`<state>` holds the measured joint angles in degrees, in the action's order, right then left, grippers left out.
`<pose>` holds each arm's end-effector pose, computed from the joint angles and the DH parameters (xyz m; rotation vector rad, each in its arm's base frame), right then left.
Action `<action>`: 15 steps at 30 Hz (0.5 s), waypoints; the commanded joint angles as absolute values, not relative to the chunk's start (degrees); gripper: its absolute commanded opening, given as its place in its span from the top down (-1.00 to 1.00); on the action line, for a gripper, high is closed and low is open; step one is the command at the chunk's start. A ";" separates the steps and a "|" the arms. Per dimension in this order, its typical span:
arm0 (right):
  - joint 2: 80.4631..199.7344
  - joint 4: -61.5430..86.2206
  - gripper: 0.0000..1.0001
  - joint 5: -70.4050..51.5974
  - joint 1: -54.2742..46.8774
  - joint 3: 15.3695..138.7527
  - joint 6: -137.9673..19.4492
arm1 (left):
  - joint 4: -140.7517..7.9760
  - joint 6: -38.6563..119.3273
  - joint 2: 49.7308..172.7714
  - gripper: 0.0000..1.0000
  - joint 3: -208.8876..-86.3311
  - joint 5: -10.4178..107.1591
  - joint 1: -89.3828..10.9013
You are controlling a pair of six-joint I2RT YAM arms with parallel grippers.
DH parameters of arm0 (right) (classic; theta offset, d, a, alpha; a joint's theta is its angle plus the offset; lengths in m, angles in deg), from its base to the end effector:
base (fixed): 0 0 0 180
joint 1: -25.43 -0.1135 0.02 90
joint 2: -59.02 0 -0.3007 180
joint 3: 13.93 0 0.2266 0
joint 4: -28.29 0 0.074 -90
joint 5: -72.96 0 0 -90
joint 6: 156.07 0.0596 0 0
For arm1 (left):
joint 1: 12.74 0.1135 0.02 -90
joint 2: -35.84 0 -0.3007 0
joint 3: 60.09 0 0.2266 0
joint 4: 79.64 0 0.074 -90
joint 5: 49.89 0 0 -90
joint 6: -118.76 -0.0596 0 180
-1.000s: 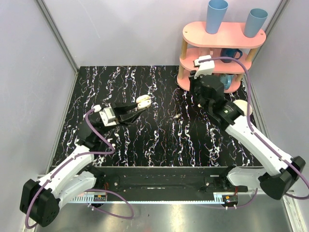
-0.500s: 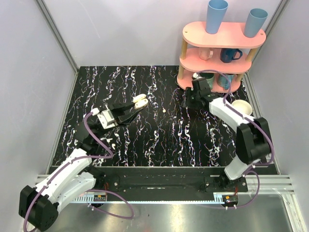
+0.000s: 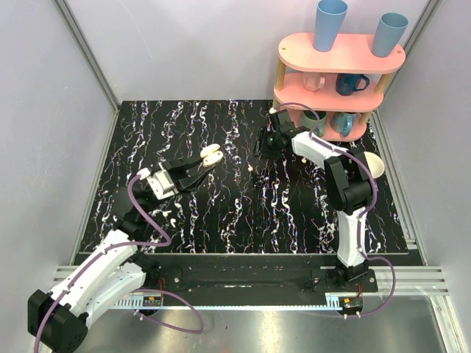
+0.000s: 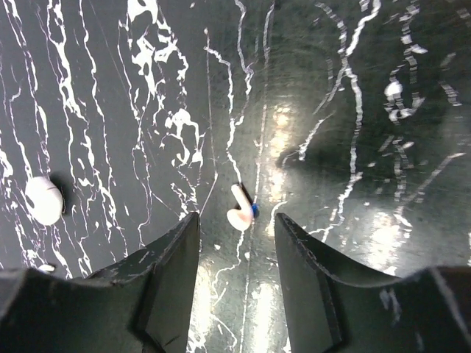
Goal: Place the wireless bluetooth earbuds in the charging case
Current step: Adjust the left earbud at the center of the board.
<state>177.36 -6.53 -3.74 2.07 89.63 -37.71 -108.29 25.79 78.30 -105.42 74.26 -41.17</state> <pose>0.4236 0.1979 0.2198 0.0019 2.5257 0.6697 0.0980 -0.0911 0.3923 0.8054 0.8209 -0.6990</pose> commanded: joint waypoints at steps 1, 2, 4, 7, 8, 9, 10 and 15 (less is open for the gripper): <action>179.86 -8.25 -0.06 -2.19 -0.50 93.36 -36.46 | -109.11 24.45 77.77 1.00 -106.91 73.24 -41.22; 180.65 -8.25 -0.07 -2.71 -0.93 93.45 -36.28 | -109.28 24.62 77.86 1.00 -106.91 73.07 -41.30; 181.53 -8.95 -0.06 -3.33 -1.20 93.80 -36.45 | -109.81 24.80 77.94 1.00 -106.64 73.07 -41.22; 181.98 -10.00 -0.07 -6.57 -2.17 93.80 -36.98 | -109.90 24.98 78.03 1.00 -106.73 73.24 -41.22; 182.15 -10.79 -0.06 -7.54 -2.43 94.50 -37.68 | -109.73 24.89 77.95 1.00 -106.73 73.16 -41.30; 182.07 -11.58 -0.07 -8.16 -3.13 94.50 -38.38 | -109.64 24.89 77.94 1.00 -106.73 73.16 -41.22; 182.24 -11.85 -0.07 -9.56 -3.40 94.76 -38.74 | -109.55 24.80 78.03 1.00 -106.82 73.24 -41.30; 183.20 -15.88 -0.07 -14.22 -5.50 96.78 -42.25 | -109.72 25.15 78.47 1.00 -106.91 73.68 -41.22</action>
<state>182.65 -12.61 -8.99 -3.48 93.22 -39.00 -107.59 25.58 78.32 -105.42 74.15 -41.17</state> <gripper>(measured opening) 0.535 0.329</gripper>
